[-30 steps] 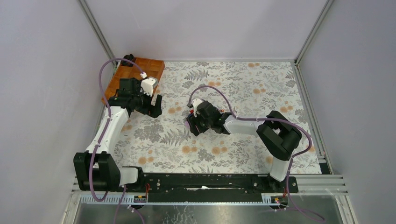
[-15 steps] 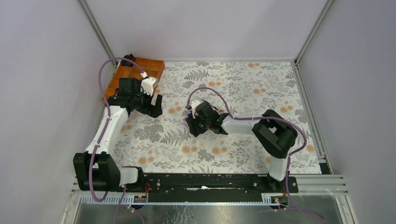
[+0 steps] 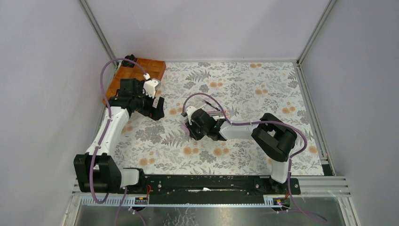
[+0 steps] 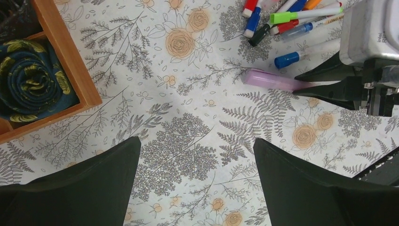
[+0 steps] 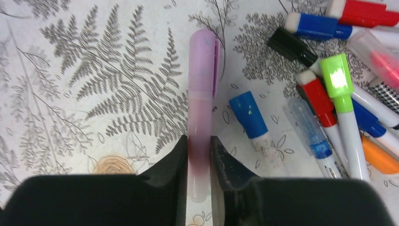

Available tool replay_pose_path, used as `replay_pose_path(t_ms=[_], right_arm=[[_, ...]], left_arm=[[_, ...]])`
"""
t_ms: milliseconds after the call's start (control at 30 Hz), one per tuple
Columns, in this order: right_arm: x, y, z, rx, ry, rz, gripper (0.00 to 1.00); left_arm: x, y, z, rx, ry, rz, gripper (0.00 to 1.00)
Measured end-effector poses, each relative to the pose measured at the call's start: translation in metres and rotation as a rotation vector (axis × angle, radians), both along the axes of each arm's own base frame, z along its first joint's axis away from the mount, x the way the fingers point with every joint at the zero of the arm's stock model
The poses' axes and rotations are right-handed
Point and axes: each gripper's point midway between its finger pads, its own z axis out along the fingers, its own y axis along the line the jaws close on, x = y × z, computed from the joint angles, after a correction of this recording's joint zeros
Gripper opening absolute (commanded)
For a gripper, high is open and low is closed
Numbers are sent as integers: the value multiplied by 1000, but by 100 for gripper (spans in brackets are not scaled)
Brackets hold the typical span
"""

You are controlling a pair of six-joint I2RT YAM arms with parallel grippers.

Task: Open the pen caps

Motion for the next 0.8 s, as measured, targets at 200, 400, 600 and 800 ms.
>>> replay_pose_path(t_ms=[200, 400, 600, 800], right_arm=[[-2, 7, 4, 30, 4, 12, 0], [-24, 9, 10, 53, 91, 82, 0], [-42, 18, 41, 119, 162, 174, 0], [-50, 26, 78, 222, 218, 253, 0]], left_arm=[[-11, -6, -7, -3, 13, -87, 99], [-35, -20, -16, -42, 44, -246, 98], [-63, -39, -19, -125, 37, -445, 99], [-83, -51, -25, -170, 30, -568, 98]])
